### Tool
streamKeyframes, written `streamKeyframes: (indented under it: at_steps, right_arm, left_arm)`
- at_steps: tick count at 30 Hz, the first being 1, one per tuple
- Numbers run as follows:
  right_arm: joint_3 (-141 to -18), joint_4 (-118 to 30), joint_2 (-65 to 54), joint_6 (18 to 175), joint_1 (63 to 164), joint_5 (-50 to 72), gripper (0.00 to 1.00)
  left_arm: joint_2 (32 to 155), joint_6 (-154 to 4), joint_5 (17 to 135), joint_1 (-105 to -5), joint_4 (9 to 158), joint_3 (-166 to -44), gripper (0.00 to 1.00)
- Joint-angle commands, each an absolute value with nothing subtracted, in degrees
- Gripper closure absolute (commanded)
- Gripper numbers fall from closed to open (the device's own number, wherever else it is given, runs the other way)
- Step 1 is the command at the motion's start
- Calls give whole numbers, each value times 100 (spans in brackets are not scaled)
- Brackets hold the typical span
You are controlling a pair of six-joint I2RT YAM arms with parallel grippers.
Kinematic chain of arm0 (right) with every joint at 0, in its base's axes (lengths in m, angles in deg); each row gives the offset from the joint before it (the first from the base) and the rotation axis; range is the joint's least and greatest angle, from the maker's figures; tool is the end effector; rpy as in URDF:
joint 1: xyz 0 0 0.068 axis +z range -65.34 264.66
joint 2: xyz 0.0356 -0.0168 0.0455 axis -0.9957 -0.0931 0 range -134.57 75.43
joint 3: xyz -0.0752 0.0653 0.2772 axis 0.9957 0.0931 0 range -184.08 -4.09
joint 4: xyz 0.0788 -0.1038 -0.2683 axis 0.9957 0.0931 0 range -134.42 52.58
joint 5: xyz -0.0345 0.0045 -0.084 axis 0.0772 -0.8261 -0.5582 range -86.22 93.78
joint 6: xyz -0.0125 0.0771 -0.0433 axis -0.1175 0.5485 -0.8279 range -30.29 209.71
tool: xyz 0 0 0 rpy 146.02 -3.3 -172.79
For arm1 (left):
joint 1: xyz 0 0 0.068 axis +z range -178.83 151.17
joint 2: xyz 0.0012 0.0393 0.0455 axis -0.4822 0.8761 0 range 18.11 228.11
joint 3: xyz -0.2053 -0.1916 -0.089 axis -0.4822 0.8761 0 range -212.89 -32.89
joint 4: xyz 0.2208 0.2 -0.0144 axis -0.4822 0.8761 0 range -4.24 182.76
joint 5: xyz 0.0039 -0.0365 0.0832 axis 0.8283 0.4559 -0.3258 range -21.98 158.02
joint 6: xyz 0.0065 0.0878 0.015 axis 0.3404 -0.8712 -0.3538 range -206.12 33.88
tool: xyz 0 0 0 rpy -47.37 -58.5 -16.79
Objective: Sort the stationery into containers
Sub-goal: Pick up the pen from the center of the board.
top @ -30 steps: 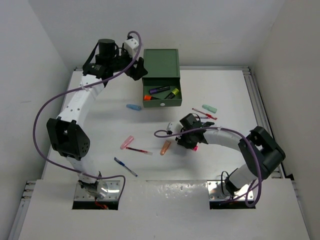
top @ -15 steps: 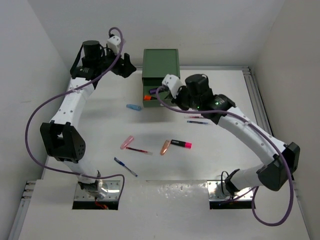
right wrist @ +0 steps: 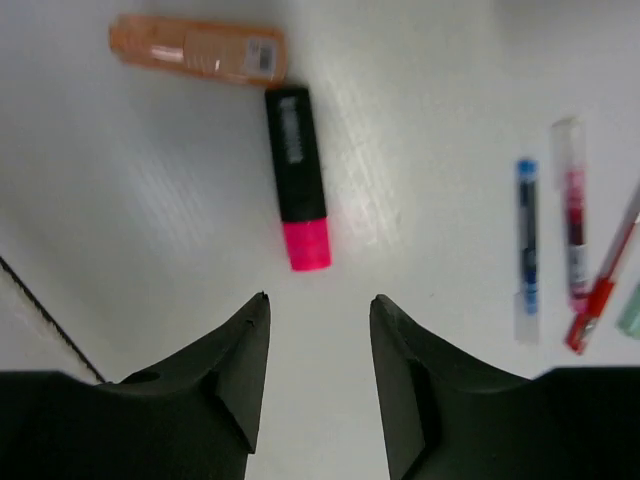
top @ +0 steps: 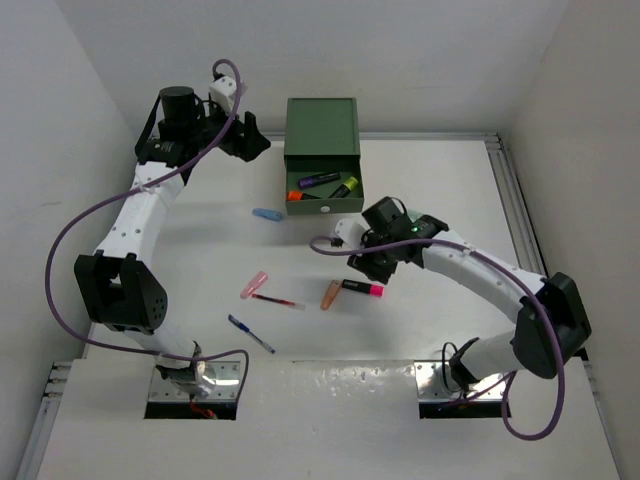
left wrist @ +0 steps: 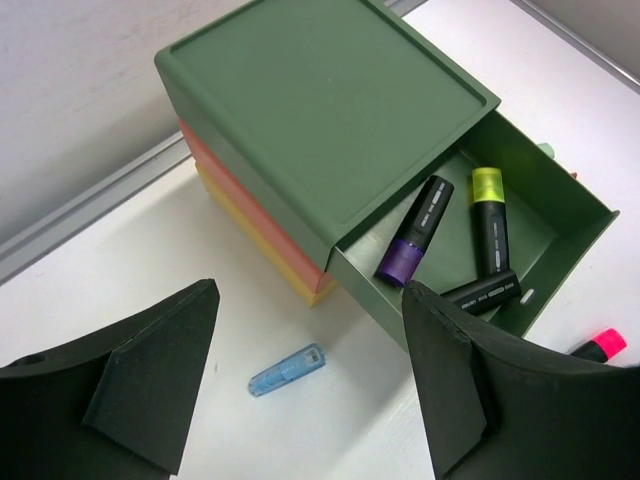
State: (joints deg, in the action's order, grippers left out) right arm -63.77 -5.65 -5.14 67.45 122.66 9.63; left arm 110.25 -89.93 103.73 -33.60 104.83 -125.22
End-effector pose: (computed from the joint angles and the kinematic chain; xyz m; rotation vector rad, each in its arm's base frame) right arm 0.2608 0.2140 0.2187 -1.3472 2.2490 0.2301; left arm 0.4402 -0.0835 0.4158 0.5577 1.7950 -0.6008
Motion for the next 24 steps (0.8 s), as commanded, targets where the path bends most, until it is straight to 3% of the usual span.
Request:
streamKeyframes:
  at_steps: [1,3,5,8,15,24]
  right_arm:
    - [-6131,-767,-568,6598,12245,958,55]
    - [-6051,-952,-823,6589,12254,897,44]
    - [-5999,-1154,-964,6554,12245,905,39]
    - [-5989,-1277,-1272,6422,12237,1046,35]
    - [-6192,-1348,-1966,6361,12245,1327,52]
    - [-6148,-1488,-2415,6237,12307,1380,57]
  left_arm:
    - [10758,-8972,10529,-3296,10510,-12491,19]
    - [10802,-8972,10511,-3296,10571,-12535,18]
    - [10837,-8972,10503,-3296,10615,-12570,1]
    - [10872,-9007,10529,-3287,10712,-12588,0]
    - [10855,-9218,10494,-3226,10967,-12579,0]
    - [10864,-9227,10450,-3103,11011,-12579,0]
